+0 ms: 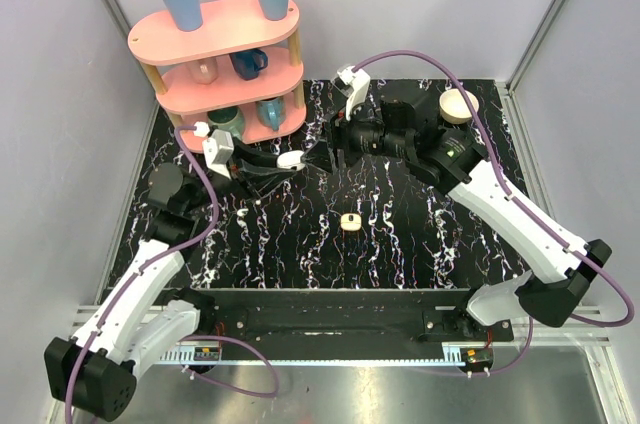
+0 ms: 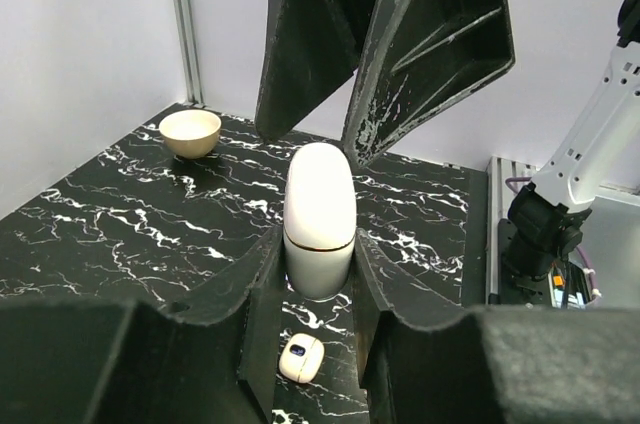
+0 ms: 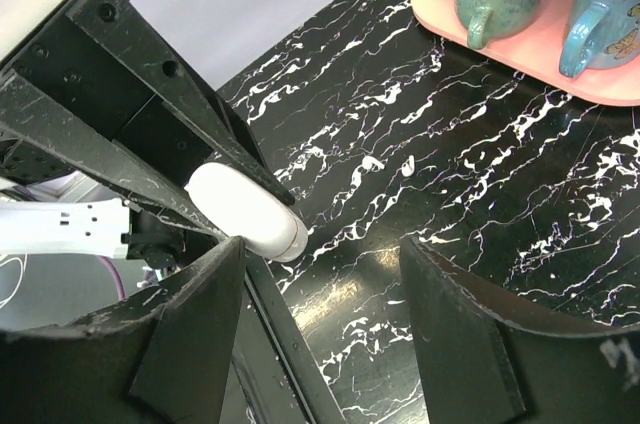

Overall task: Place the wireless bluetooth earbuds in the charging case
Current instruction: Open the charging case.

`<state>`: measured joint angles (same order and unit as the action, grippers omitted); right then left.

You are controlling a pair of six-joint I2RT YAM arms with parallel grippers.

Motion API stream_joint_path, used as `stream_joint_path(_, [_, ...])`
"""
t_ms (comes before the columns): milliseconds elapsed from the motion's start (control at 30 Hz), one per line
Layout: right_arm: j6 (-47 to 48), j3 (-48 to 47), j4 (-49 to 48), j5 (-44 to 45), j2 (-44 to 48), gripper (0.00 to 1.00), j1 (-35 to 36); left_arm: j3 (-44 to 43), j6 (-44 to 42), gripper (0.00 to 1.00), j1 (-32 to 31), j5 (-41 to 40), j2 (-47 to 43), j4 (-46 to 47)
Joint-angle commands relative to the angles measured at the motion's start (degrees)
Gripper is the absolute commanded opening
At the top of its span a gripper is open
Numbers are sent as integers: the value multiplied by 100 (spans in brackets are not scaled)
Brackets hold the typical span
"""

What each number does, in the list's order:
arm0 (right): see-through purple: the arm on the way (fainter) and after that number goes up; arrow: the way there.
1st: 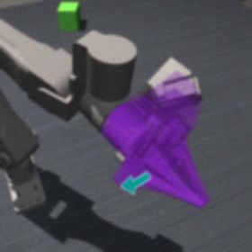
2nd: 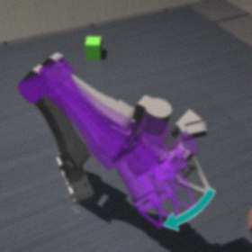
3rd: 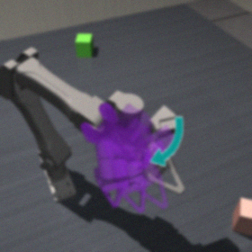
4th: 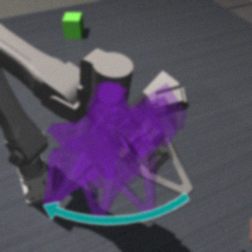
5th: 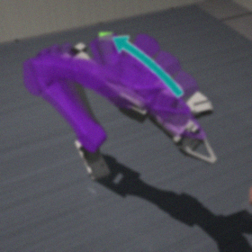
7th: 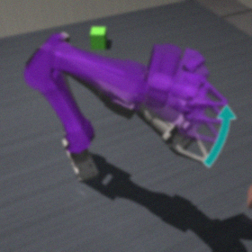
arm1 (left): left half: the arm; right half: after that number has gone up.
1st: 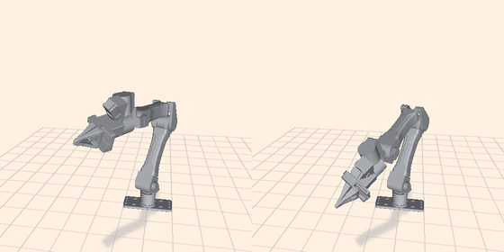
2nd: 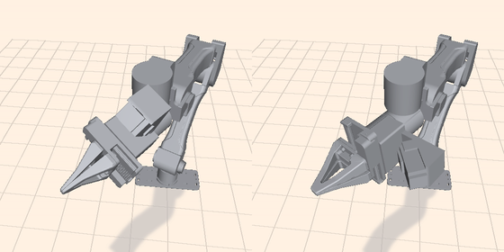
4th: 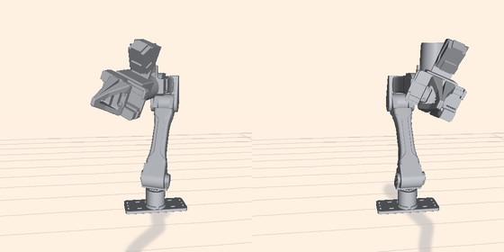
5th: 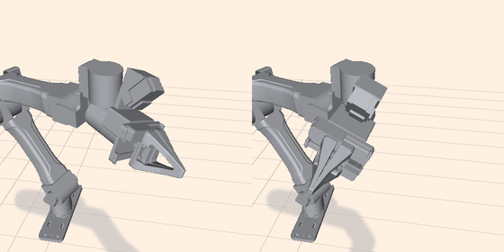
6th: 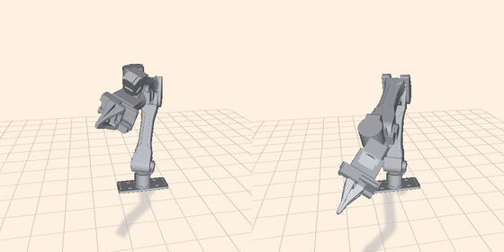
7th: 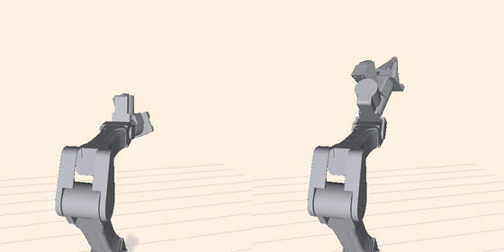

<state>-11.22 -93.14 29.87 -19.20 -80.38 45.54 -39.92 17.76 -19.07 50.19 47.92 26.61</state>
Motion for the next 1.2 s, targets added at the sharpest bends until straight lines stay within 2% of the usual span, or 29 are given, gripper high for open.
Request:
stream_joint_path(0, [226,-134,28,-294,84,70,86,-25,351,0,9,254,15,801])
stream_joint_path(100, [156,-46,-86,-304,110,70,113,37,500,0,17,236,42,1046])
stream_joint_path(467, [86,-125,-227,-119,31,71,113,37,580,0,9,500,42,1074])
stream_joint_path(867, [-126,-406,-368,31,-197,72,113,55,141,0,9,807,-151,469])
stream_joint_path(1167, [-152,-565,-446,75,-321,75,104,116,-96,0,9,571,-362,178])
